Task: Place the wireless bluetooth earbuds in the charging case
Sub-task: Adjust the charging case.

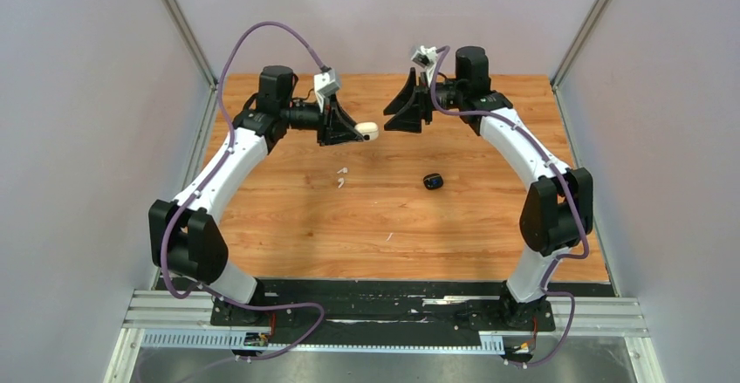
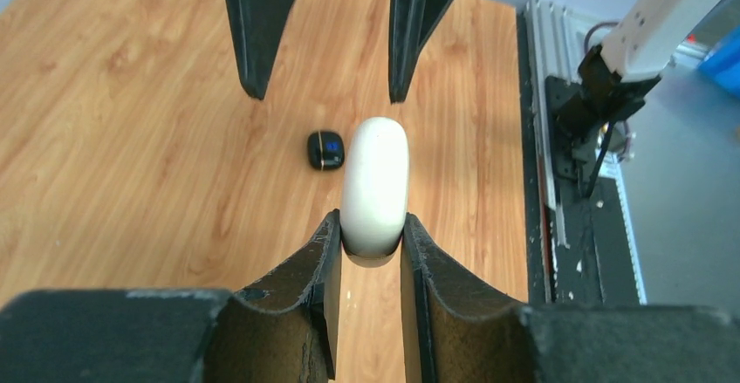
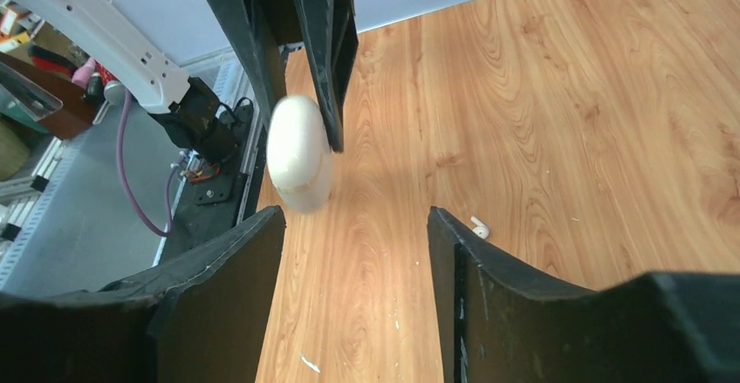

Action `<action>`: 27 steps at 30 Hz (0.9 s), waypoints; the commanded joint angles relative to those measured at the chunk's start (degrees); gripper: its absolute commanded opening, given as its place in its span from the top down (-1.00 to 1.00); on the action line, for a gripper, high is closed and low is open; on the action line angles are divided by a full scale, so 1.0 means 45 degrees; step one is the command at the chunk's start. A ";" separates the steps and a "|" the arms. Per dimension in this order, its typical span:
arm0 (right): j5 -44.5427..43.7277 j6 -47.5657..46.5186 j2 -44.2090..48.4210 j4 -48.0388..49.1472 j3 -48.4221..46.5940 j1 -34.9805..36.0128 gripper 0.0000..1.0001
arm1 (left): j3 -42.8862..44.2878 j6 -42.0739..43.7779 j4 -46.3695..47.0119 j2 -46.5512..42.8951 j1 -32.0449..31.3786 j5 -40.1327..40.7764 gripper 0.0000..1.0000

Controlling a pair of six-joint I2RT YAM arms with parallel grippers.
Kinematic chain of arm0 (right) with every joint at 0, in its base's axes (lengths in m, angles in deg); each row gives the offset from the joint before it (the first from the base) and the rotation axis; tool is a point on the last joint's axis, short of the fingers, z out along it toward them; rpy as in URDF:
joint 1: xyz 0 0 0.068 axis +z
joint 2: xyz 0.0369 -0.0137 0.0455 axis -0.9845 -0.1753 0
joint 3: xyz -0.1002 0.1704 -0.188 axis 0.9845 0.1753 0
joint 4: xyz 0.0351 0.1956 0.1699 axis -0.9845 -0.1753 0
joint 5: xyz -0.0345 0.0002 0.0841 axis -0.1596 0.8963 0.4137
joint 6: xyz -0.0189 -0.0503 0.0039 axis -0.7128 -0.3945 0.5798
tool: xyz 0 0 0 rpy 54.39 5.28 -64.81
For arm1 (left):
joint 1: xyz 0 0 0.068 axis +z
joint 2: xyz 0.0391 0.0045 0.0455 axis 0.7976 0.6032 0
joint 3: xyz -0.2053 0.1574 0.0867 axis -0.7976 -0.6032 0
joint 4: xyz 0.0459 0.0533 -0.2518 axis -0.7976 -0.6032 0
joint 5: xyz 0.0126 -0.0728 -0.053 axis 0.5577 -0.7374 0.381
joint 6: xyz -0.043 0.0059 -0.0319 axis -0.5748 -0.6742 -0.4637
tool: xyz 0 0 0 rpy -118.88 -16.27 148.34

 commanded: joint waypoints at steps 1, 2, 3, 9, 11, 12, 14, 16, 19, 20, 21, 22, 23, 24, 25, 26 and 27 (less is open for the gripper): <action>-0.0118 -0.2797 0.0464 -0.2987 -0.1100 0.0558 -0.18 | 0.0945 0.4534 -0.4053 -0.0322 -0.0535 0.1416 1.00; -0.0196 -0.2974 0.0414 -0.3306 -0.1237 0.0653 -0.15 | 0.1054 0.4948 -0.4732 -0.0287 -0.0706 0.1617 1.00; -0.0226 -0.3315 0.0356 -0.3671 -0.1408 0.0761 -0.12 | 0.1254 0.5507 -0.4985 -0.0221 -0.0767 0.1895 1.00; -0.1339 -0.5748 0.0015 -0.6656 -0.2412 0.1543 -0.07 | 0.1426 0.5764 -0.5287 -0.0283 -0.0928 0.2544 1.00; -0.1447 -0.5804 0.0064 -0.6759 -0.2278 0.1732 -0.06 | 0.1387 0.5473 -0.5073 -0.0296 -0.0958 0.2690 1.00; -0.1490 -0.5801 0.0080 -0.6763 -0.2227 0.1774 -0.03 | 0.1381 0.5306 -0.4963 -0.0293 -0.0963 0.2694 1.00; -0.1615 -0.5852 0.0078 -0.6761 -0.2179 0.1829 0.02 | 0.1362 0.5010 -0.4757 -0.0290 -0.0974 0.2721 1.00; -0.1677 -0.6001 0.0075 -0.6790 -0.2162 0.1831 0.03 | 0.1367 0.4741 -0.4599 -0.0280 -0.0983 0.2749 1.00; -0.1747 -0.6383 0.0068 -0.6966 -0.2148 0.1861 0.08 | 0.1372 0.4411 -0.4355 -0.0271 -0.0984 0.2756 1.00; -0.1777 -0.6396 0.0054 -0.6987 -0.2140 0.1864 0.14 | 0.1416 0.4372 -0.4299 -0.0271 -0.0984 0.2736 1.00; -0.1771 -0.6407 0.0025 -0.6987 -0.2129 0.1869 0.21 | 0.1437 0.4339 -0.4280 -0.0246 -0.0984 0.2673 1.00; -0.1743 -0.6416 0.0019 -0.6977 -0.2120 0.1870 0.27 | 0.1476 0.4266 -0.4242 -0.0229 -0.0984 0.2636 1.00; -0.1737 -0.6456 0.0006 -0.6976 -0.2134 0.1884 0.33 | 0.1486 0.4218 -0.4222 -0.0201 -0.0984 0.2585 1.00; -0.1768 -0.6486 -0.0010 -0.6986 -0.2123 0.1903 0.35 | 0.1494 0.4109 -0.4144 -0.0197 -0.0984 0.2563 1.00; -0.1797 -0.6519 -0.0034 -0.6977 -0.2146 0.1908 0.39 | 0.1495 0.4071 -0.4125 -0.0184 -0.0984 0.2512 1.00; -0.1800 -0.6532 -0.0049 -0.6981 -0.2154 0.1913 0.44 | 0.1501 0.4009 -0.4081 -0.0178 -0.0984 0.2488 1.00; -0.1801 -0.6561 -0.0068 -0.6977 -0.2158 0.1909 0.45 | 0.1498 0.3972 -0.4045 -0.0174 -0.0984 0.2455 1.00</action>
